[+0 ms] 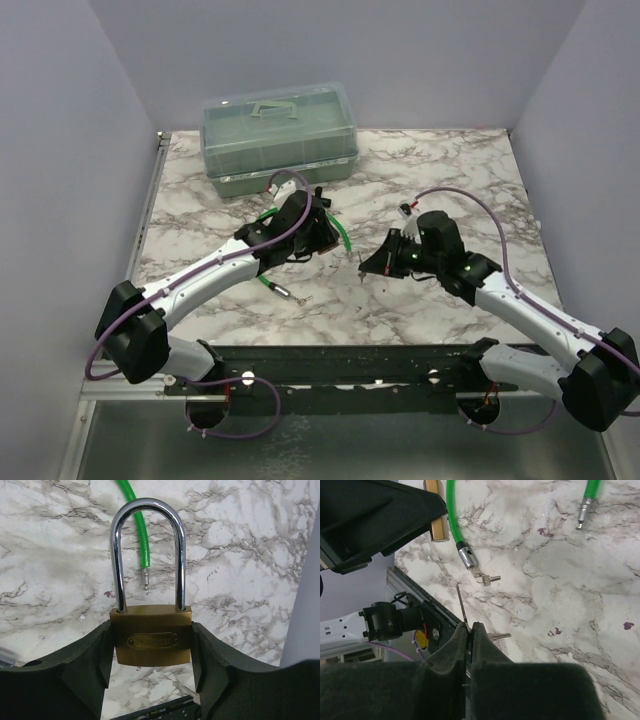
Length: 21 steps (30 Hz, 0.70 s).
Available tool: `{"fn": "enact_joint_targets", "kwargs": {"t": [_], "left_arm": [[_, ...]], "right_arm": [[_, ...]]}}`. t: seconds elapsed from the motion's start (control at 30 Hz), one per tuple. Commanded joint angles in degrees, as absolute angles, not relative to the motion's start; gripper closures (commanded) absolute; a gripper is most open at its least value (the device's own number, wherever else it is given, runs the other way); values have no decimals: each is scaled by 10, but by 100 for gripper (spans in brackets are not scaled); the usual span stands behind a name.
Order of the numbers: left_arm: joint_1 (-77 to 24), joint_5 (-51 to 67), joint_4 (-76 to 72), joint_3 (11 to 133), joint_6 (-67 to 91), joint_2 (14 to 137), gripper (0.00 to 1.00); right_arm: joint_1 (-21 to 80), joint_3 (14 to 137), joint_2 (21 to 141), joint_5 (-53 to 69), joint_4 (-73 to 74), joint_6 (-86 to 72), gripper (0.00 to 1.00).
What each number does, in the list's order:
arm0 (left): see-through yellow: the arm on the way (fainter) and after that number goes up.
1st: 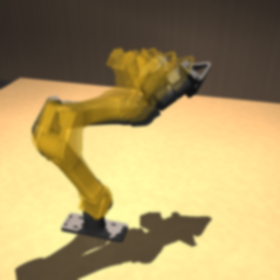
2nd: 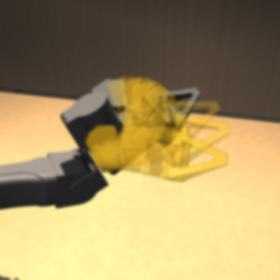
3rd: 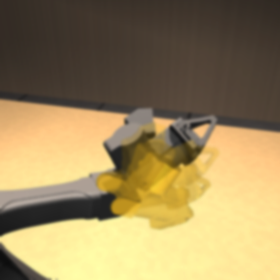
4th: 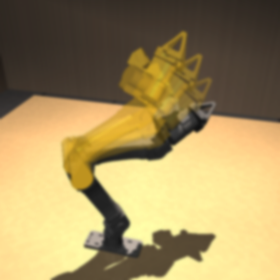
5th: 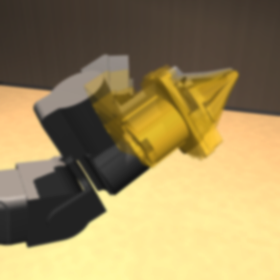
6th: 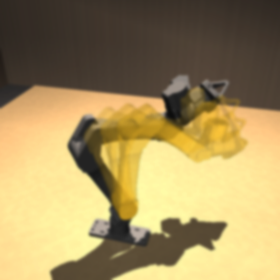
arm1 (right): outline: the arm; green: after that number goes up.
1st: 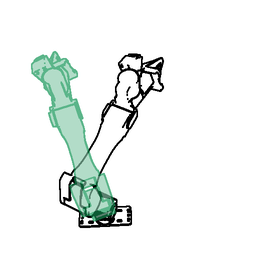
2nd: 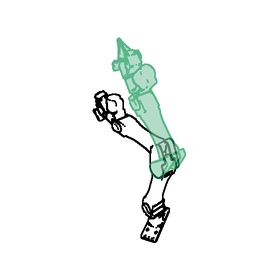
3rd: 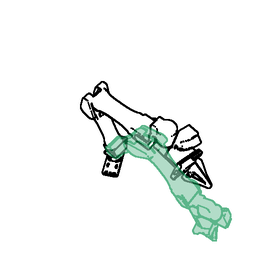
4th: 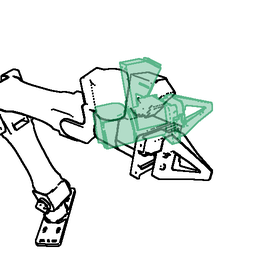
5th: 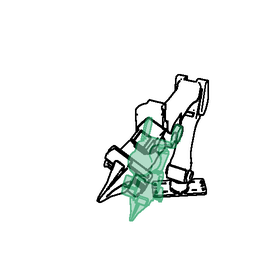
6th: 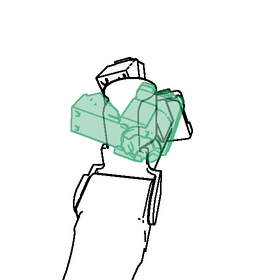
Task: Unlock with the key
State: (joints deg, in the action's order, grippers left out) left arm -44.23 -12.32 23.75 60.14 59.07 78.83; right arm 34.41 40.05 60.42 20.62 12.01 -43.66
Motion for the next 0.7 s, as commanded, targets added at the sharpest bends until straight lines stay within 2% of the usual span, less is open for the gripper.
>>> {"fn": "enact_joint_targets", "kwargs": {"t": [0.0,0.67], "left_arm": [[-435,-84,201,633,594,779,100],[-433,-50,179,628,607,789,100]], "right_arm": [[361,402,623,230,81,-456,100],[403,434,697,211,42,-457,100]]}}
